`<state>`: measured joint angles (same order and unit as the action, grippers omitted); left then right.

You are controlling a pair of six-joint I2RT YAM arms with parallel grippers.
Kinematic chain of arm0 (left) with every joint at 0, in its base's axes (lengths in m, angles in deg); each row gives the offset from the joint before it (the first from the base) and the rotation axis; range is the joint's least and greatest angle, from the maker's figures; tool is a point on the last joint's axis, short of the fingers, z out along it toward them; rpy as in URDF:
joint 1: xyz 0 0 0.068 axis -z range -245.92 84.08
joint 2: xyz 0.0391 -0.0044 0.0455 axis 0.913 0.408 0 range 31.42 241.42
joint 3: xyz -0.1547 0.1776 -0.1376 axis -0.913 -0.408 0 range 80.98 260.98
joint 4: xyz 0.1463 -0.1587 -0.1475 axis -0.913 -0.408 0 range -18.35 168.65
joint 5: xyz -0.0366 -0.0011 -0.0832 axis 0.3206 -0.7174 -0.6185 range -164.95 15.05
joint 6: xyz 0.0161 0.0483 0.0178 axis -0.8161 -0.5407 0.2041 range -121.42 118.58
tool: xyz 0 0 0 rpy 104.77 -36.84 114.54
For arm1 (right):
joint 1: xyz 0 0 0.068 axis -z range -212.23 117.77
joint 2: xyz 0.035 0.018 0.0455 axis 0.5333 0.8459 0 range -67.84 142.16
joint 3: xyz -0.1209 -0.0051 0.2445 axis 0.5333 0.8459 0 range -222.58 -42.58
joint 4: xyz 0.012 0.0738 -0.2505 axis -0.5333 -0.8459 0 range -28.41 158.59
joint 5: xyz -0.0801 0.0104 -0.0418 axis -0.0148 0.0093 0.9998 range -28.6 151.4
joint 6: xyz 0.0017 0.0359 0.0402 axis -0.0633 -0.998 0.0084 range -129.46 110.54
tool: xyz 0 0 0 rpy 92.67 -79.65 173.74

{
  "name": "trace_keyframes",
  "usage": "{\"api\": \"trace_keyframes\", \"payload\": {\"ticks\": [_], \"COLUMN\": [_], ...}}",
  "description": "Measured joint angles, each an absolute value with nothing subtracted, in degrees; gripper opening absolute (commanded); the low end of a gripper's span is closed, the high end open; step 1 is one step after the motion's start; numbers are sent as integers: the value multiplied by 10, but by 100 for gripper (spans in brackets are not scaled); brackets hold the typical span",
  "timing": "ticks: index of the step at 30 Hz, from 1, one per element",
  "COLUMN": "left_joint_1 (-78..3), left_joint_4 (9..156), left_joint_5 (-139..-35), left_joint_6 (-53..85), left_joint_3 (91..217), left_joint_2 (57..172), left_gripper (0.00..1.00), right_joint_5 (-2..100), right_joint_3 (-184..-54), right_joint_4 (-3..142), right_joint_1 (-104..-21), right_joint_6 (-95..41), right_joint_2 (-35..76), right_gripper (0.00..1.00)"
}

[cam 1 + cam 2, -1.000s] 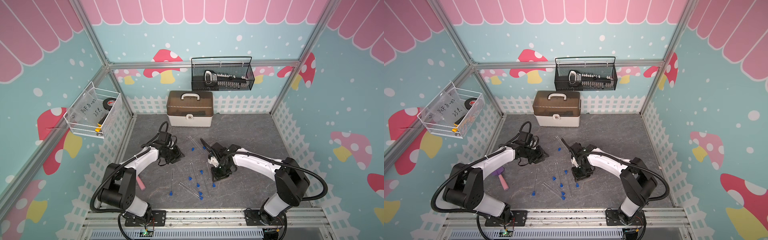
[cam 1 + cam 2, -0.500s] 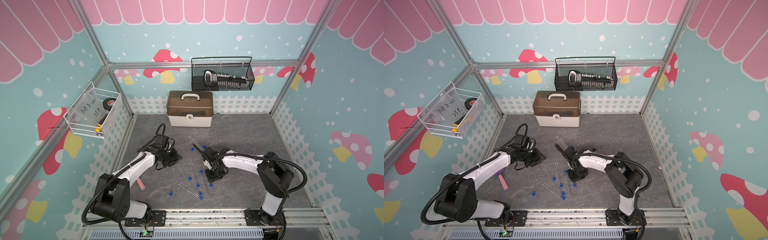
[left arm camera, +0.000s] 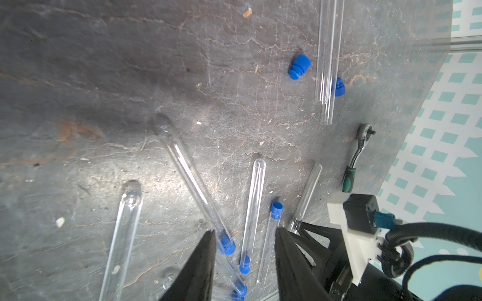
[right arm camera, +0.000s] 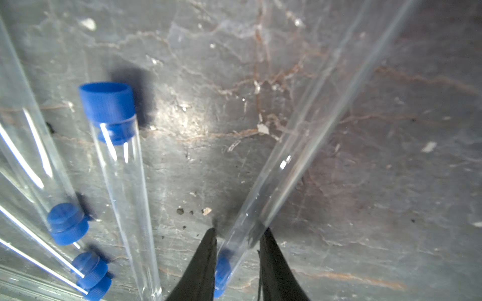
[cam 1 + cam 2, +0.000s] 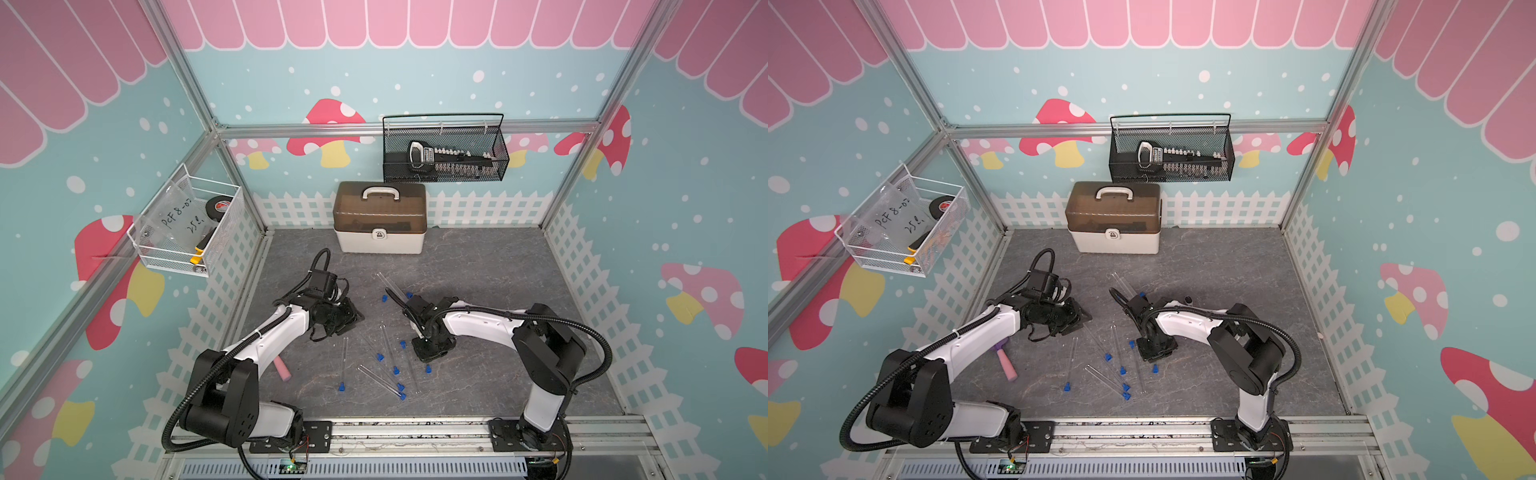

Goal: Remove stoppers from test tubes
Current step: Pick up the test tube at the center of the board.

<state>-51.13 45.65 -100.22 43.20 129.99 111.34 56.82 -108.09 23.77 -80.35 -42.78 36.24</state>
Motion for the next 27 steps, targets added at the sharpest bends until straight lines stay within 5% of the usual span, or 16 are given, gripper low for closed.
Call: {"api": "trace_keyframes", "payload": {"ticks": [10, 27], "left_joint_1": [-511, -511], "left_joint_4": [455, 550], "left_joint_5": [-1005, -1084], "left_joint_6": [434, 467], "left_joint_3": [1291, 1273], "left_joint_2": [1093, 1081], "left_gripper": [39, 49], "right_joint_5": [580, 544], "right_joint_3": [-1083, -1097], "right_joint_4": [234, 231], "right_joint_1": [-803, -794], "right_joint_6": [-434, -414], "right_joint_2": [363, 305], "right_gripper": [16, 15]}}
